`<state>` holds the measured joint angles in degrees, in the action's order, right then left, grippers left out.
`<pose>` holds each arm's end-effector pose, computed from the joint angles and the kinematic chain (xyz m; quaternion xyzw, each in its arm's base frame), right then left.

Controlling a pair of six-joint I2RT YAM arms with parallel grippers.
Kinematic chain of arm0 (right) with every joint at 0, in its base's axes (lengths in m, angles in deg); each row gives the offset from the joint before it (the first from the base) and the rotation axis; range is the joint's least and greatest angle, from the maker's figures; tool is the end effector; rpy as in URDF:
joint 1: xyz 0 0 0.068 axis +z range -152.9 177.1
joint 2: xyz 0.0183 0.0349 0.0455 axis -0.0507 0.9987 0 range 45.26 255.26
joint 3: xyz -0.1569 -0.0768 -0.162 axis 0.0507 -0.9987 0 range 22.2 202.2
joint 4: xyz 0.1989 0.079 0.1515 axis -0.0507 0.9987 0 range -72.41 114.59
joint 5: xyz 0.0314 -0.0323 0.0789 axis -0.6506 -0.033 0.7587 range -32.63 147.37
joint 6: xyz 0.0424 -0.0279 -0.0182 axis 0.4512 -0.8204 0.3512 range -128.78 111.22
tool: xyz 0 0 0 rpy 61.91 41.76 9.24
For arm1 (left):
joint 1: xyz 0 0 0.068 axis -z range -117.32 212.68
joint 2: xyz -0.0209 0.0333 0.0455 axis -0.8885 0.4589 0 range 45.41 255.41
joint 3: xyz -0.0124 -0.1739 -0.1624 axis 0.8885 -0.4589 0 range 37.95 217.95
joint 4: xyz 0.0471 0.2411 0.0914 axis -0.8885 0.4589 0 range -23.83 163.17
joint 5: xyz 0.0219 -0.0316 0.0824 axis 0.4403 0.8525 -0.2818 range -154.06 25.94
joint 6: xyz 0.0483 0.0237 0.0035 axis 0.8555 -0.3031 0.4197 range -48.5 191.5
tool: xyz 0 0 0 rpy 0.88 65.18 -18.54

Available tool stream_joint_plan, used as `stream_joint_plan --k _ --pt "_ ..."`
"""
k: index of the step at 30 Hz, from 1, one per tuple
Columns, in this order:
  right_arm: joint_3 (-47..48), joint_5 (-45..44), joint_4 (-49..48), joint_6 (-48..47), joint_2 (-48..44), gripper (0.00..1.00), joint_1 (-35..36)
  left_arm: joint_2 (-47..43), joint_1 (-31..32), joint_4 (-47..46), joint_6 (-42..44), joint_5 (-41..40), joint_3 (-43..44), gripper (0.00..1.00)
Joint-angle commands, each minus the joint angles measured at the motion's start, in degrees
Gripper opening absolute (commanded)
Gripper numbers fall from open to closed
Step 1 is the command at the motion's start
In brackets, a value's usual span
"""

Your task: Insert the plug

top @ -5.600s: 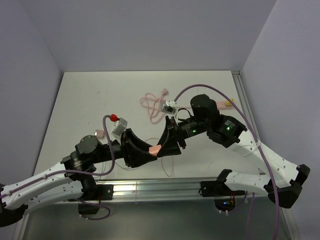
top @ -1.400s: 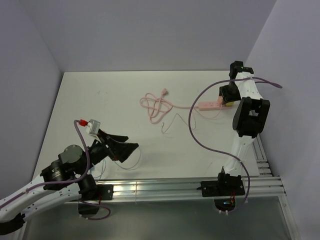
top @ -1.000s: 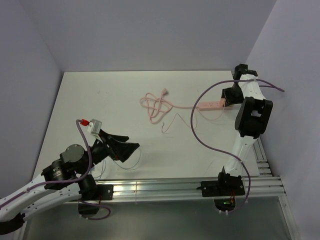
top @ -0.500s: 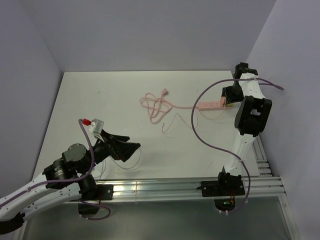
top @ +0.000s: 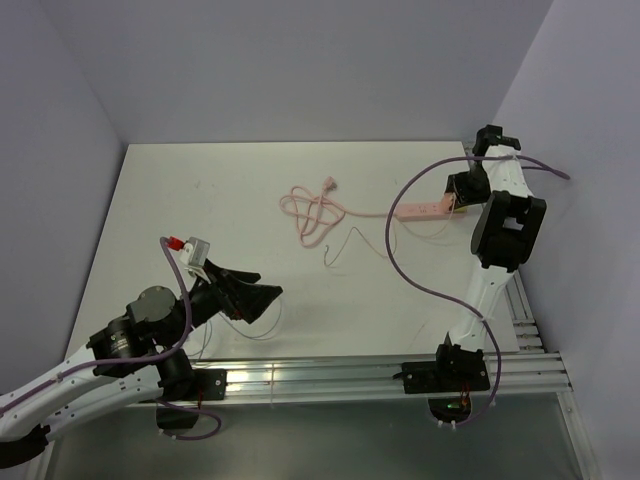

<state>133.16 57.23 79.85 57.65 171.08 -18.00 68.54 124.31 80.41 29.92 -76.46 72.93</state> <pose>0.4161 -0.1122 0.1866 0.6489 0.7525 0.0474 0.1016 0.0765 -0.1258 0.3079 0.0512 0.7195 -0.4909 0.4885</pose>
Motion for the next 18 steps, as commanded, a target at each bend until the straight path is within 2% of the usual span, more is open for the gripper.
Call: stream_joint_plan --k 1,7,11,18 --pt "0.7 -7.1 1.9 -3.1 4.7 0.0 -1.6 -0.2 -0.1 -1.8 -0.6 -0.9 1.8 1.0" --pt "1.2 -10.9 2.8 -5.5 6.4 0.0 -1.8 0.3 -0.1 -3.0 -0.9 -0.3 1.4 1.0" --pt "-2.0 -13.1 1.7 -5.4 5.5 0.0 -0.9 0.9 -0.1 -3.2 -1.0 -0.2 1.6 0.99" --pt "2.7 -18.9 6.8 -3.6 8.0 0.0 0.9 0.3 -0.2 -3.3 -1.3 -0.3 1.1 0.99"
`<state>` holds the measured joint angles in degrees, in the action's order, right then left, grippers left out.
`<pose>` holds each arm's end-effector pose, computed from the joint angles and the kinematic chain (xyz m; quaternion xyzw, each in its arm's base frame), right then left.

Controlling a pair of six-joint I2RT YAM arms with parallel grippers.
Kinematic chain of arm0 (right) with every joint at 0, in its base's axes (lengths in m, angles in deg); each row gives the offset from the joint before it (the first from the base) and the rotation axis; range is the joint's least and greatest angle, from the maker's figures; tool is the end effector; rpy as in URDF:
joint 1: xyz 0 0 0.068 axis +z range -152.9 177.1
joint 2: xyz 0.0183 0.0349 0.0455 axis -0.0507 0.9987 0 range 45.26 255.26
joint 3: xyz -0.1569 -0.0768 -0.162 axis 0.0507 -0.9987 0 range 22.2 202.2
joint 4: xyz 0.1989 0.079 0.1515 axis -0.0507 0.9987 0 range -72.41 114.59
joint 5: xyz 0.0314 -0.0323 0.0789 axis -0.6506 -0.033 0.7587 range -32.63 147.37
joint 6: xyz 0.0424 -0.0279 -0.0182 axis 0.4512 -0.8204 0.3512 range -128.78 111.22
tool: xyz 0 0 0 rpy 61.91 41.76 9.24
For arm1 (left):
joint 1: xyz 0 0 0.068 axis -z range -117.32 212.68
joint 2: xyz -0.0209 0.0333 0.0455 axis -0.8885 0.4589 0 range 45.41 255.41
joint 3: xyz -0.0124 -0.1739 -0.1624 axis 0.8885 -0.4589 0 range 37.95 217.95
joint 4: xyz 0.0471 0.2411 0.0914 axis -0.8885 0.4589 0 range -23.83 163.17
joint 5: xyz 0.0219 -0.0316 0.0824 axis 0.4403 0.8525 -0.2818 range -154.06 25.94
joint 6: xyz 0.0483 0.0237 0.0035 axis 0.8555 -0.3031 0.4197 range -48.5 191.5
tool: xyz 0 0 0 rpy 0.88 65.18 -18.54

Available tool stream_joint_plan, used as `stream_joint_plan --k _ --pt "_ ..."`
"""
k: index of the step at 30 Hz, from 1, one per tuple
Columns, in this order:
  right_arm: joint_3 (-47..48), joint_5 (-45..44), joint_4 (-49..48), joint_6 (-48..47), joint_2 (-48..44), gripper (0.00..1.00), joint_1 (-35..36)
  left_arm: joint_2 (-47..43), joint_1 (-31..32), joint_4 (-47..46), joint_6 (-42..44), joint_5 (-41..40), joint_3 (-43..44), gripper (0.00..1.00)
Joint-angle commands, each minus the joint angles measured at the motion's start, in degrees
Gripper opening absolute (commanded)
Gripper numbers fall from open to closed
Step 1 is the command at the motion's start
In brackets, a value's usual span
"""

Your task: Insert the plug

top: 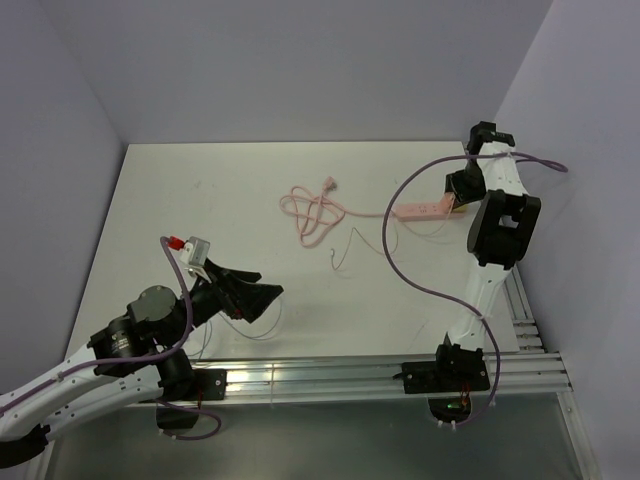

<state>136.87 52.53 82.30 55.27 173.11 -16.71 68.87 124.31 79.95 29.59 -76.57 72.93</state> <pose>0.4228 -0.1068 0.1890 0.6278 0.7701 0.0067 0.1133 0.0771 -0.1268 0.3080 0.0483 0.7190 -0.4926 0.4880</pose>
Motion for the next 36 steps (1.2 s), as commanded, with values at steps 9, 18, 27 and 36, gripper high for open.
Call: stream_joint_plan --k 9,18,27,36 --pt "8.1 -22.0 16.3 1.4 11.3 0.0 2.3 -0.3 -0.1 -3.5 -0.6 -0.6 1.4 1.0" --pt "2.5 -27.6 16.5 1.7 9.1 0.0 2.8 -1.3 -0.1 -4.7 -0.5 0.1 0.7 0.99" --pt "3.7 -30.1 18.0 -0.1 10.0 0.0 4.0 -1.8 -0.1 -4.7 -1.3 0.8 0.5 0.99" --pt "-1.2 -33.3 18.1 -0.7 8.1 0.0 5.2 -2.5 -0.1 -7.2 -4.6 2.3 -0.9 1.0"
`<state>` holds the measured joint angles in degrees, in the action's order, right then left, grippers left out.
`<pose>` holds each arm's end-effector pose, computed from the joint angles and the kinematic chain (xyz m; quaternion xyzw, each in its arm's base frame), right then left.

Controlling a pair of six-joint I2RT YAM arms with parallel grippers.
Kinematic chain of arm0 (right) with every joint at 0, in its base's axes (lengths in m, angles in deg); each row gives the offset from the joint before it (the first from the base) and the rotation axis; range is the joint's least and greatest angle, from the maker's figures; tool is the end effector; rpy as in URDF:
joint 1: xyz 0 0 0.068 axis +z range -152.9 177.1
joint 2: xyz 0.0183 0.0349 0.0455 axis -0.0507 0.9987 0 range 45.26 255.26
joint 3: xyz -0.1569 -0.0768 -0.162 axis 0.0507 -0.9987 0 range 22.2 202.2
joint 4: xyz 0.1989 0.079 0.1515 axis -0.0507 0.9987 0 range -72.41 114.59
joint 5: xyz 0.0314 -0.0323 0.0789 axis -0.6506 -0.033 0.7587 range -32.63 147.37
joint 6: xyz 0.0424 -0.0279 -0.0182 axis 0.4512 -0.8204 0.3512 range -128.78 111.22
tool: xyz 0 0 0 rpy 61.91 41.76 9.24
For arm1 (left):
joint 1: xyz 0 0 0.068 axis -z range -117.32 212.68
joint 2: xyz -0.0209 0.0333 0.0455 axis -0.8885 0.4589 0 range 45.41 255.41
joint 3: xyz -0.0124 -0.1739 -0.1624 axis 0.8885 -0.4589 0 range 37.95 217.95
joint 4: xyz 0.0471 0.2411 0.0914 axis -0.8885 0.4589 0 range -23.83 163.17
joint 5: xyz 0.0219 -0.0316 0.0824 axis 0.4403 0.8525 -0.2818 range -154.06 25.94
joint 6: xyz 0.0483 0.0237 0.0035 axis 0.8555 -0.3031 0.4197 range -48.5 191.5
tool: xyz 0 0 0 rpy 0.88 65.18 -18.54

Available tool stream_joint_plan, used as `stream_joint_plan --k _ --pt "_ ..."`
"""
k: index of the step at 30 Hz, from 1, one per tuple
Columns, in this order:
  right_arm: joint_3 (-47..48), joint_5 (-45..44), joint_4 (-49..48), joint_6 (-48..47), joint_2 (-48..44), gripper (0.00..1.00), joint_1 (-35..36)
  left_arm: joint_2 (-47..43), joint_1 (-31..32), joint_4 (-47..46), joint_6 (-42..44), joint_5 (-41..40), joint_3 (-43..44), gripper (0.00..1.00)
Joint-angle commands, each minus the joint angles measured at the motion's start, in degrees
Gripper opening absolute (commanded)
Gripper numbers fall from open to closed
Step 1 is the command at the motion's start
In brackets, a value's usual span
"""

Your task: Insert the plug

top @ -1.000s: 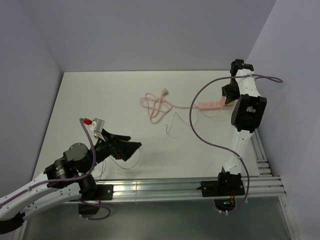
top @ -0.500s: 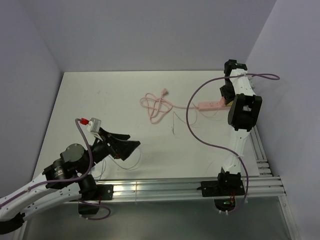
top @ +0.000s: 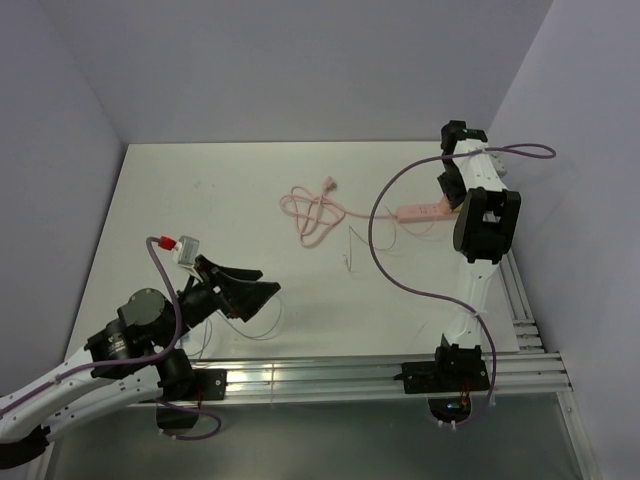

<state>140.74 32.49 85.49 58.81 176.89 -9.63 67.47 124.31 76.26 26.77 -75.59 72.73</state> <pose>0.4365 -0.0664 0.1818 0.6015 0.7656 -0.1464 0.1750 0.0745 -0.1232 0.3169 0.0291 0.6904 -0.5344 0.4867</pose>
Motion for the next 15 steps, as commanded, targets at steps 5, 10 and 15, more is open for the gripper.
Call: stream_joint_plan --k 5,10,15 --pt "-6.9 -13.3 14.8 -3.3 3.4 0.0 -1.9 -2.4 -0.1 -1.4 -1.3 0.6 0.4 1.0" --pt "-8.7 -7.0 8.1 -8.3 0.8 0.1 -3.2 -2.2 -0.1 0.4 -0.8 0.5 1.2 1.0" --pt "-16.1 -1.1 -2.4 -11.2 -4.3 0.47 -2.9 -1.8 -0.1 1.3 -0.9 -0.6 1.7 0.99"
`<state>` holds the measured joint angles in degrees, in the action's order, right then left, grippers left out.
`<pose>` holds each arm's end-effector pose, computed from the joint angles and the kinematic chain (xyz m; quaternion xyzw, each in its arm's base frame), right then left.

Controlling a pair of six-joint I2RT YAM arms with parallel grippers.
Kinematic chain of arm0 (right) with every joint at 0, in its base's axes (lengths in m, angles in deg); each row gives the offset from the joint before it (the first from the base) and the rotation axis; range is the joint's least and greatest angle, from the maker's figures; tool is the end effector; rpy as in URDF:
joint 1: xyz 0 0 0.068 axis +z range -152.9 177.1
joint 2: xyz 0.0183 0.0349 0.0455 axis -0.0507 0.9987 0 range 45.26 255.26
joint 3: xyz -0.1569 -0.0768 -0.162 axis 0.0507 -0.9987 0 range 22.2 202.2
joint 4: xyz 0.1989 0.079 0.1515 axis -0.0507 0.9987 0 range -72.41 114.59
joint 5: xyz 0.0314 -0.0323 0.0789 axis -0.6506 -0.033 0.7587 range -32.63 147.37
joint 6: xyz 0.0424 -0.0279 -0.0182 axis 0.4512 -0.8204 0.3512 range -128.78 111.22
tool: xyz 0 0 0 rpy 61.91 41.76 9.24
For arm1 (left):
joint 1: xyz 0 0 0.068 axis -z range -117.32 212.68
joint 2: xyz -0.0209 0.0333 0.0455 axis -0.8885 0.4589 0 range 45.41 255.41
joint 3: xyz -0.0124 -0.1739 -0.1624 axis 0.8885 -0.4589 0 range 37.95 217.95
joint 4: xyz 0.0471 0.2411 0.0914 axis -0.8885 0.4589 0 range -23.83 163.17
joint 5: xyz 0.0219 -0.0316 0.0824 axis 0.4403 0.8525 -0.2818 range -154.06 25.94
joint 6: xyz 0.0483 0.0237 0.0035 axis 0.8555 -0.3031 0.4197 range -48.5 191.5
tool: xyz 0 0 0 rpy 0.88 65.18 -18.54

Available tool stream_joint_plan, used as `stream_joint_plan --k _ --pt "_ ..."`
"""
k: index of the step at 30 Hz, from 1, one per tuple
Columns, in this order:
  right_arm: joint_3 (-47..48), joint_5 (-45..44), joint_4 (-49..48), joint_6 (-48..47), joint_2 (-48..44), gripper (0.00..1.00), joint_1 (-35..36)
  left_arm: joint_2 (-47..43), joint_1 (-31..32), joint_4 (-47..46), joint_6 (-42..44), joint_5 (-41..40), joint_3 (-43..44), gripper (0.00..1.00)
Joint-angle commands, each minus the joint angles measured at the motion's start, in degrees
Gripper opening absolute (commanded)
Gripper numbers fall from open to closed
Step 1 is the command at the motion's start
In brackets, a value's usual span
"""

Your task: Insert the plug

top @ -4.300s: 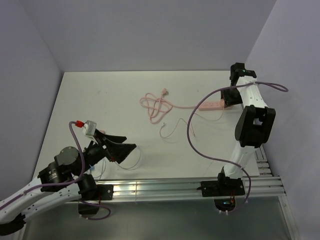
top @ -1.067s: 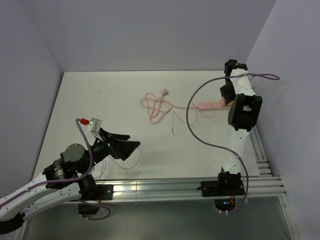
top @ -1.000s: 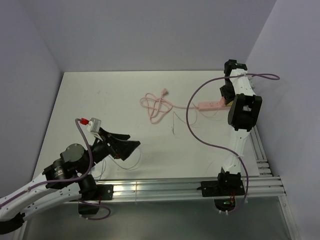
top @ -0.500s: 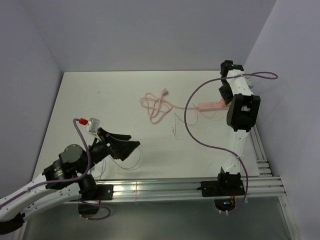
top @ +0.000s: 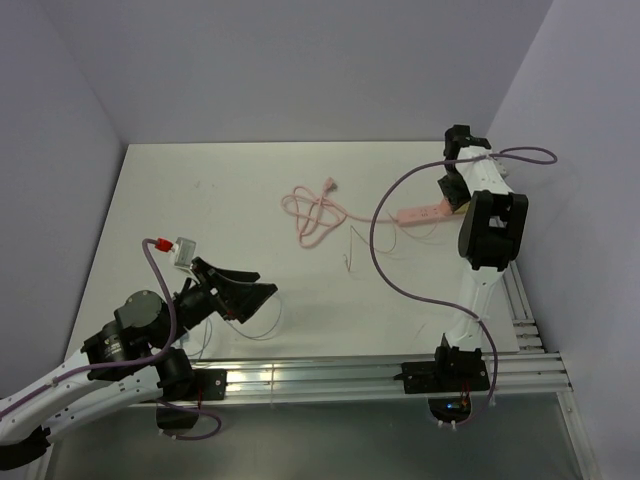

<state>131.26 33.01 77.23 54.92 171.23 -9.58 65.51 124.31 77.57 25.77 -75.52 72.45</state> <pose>0.4268 -0.0646 0.1805 0.5796 0.7791 -0.1295 0.2006 0.0715 -0.1178 0.3169 0.0229 0.6883 -0.5408 0.4829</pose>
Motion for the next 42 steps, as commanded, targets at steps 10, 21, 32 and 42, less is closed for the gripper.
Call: stream_joint_plan --k 10,21,32,42 --pt "-11.4 0.4 -3.6 -12.4 -5.5 0.97 -1.0 0.2 -0.1 1.7 -1.3 -1.6 2.6 0.99" --pt "-7.1 -0.2 -4.1 -18.4 -11.1 1.0 -0.7 6.2 -0.1 8.2 -2.5 -5.7 7.3 0.99" --pt "-0.2 -3.7 -1.4 -21.5 -12.0 1.0 -0.4 7.2 -0.1 9.9 -6.1 -12.1 7.2 1.0" --pt "-0.7 -7.8 0.4 -23.4 -19.7 0.94 9.3 18.8 -0.1 16.7 -5.9 -17.4 15.5 1.0"
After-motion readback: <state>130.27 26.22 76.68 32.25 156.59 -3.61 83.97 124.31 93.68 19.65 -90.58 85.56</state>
